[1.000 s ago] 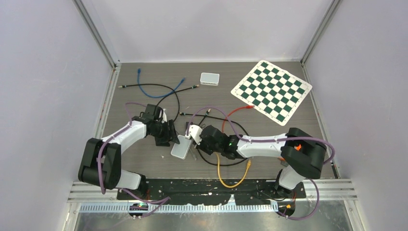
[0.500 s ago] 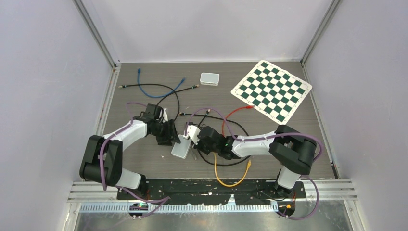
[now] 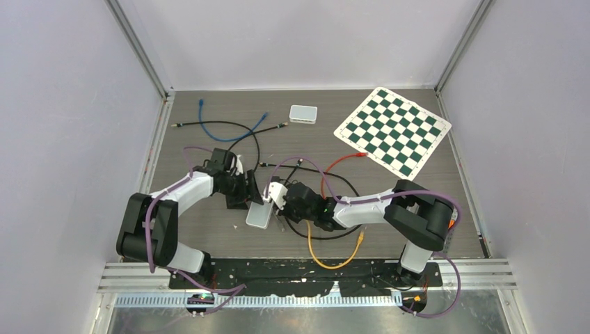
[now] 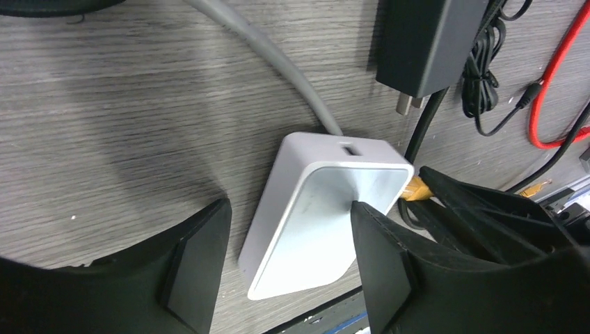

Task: Insert the plug into the switch port
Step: Insert the connector into the switch port.

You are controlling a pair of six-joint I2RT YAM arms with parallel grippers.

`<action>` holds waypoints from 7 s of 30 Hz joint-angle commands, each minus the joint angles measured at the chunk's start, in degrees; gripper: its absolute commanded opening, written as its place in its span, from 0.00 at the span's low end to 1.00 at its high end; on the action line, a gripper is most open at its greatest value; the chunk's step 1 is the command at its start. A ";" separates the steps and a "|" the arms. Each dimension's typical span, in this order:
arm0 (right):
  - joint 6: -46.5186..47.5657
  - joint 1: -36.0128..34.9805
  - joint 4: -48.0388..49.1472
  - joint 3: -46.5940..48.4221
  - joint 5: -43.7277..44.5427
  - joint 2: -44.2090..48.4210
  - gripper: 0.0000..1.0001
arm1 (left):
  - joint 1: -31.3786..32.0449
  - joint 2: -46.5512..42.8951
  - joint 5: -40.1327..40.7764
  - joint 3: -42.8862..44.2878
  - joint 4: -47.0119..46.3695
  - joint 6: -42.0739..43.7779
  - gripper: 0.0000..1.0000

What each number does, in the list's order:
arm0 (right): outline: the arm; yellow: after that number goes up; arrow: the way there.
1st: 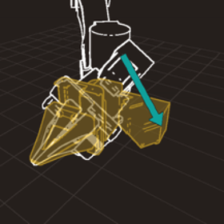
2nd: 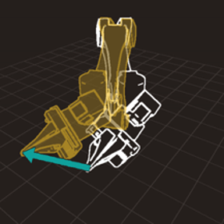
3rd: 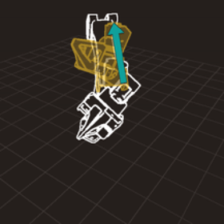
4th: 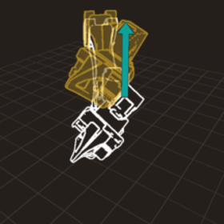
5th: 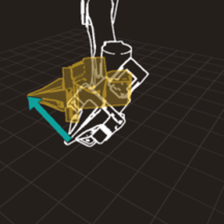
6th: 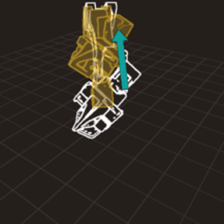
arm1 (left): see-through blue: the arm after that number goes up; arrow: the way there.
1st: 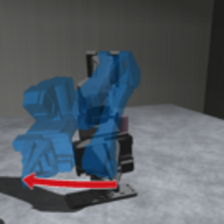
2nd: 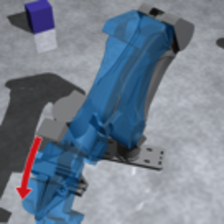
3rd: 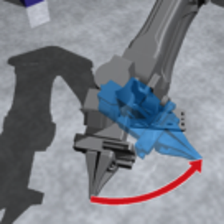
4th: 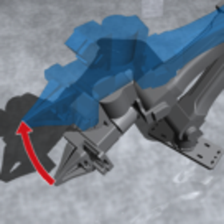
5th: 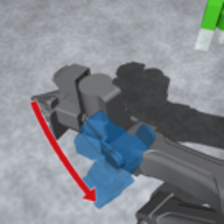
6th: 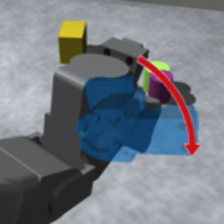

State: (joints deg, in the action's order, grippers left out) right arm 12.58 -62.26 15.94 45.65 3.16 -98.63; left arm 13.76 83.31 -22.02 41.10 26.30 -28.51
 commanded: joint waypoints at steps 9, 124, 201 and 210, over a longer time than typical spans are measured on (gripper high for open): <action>3.06 -0.20 8.38 -0.34 -5.68 -1.11 0.05 | 0.13 2.10 1.48 2.31 -2.38 0.25 0.62; -1.60 2.63 7.73 3.56 -10.54 3.16 0.05 | 5.10 1.38 -7.93 -1.89 -7.67 2.88 0.53; 14.24 1.76 33.55 5.41 -23.10 -4.10 0.05 | 23.07 2.90 -22.12 -10.25 -28.97 -13.28 0.43; 14.32 5.84 36.64 -3.54 -21.51 3.59 0.05 | 15.38 -7.45 -16.68 -1.85 -9.11 -6.79 0.57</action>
State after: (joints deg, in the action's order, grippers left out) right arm 25.80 -56.36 24.91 41.12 -7.81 -99.20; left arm 25.87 79.92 -16.03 35.62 9.34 -32.38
